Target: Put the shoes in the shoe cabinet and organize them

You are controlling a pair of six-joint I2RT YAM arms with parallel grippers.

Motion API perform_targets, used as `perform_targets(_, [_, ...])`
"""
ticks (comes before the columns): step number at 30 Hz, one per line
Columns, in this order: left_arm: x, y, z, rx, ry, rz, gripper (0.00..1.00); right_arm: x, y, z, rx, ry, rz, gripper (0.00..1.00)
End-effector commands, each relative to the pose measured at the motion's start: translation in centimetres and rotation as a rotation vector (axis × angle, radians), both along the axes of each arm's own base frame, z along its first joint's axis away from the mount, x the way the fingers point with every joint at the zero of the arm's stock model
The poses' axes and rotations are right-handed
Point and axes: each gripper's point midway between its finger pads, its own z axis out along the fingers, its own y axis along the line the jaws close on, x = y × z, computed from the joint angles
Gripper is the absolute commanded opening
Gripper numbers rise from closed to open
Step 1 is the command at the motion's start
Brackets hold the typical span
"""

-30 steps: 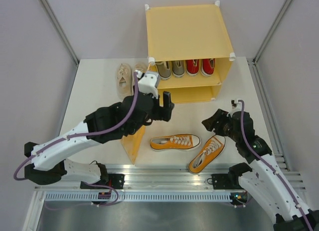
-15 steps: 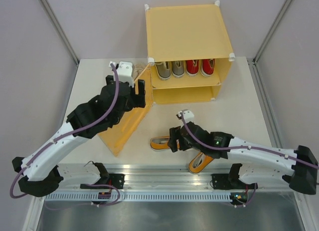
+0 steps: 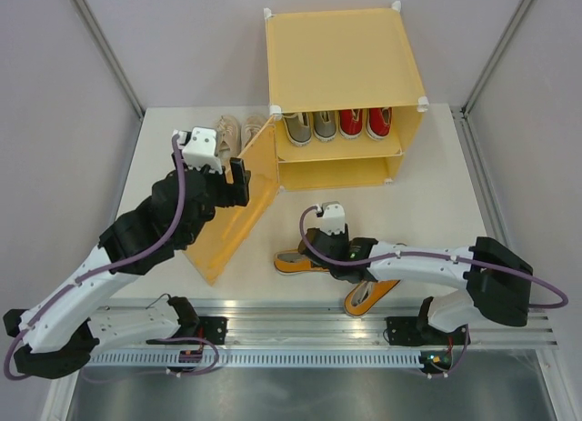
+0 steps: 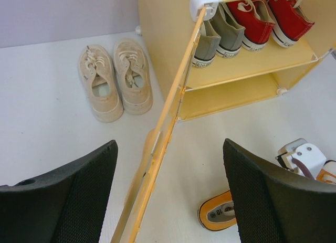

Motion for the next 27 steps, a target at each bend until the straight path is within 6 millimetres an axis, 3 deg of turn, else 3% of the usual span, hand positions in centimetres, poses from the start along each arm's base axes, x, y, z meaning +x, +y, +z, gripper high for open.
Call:
perform_targets(1, [-0.4,1.1,2.2,-0.038,-0.092,-0.006,0.84,1.2,1.6,1.0,0.041,-0.045,-0.019,0.58])
perform_targets(6, [-0.7,2.5,1.9,-0.047,-0.138,0.025,0.84,1.3,2.5,0.3,0.022,-0.025,0.046,0.4])
perform_targets(9, [-1.0,3.4,1.9,-0.054,-0.155,0.036,0.84,1.9,2.9,0.4,0.034,-0.006,0.093,0.24])
perform_targets(13, [-1.4,4.6,2.0,-0.071,-0.181,0.07,0.84,2.6,3.7,2.2,0.052,-0.039,0.21,0.02])
perform_targets(21, [-2.1,6.1,1.9,-0.145,-0.229,0.093,0.84,3.5,7.1,7.8,-0.037,-0.226,0.621,0.01])
perform_targets(27, [-2.2,6.8,1.6,-0.153,-0.243,0.12,0.84,3.9,7.9,10.9,-0.146,-0.394,0.83,0.01])
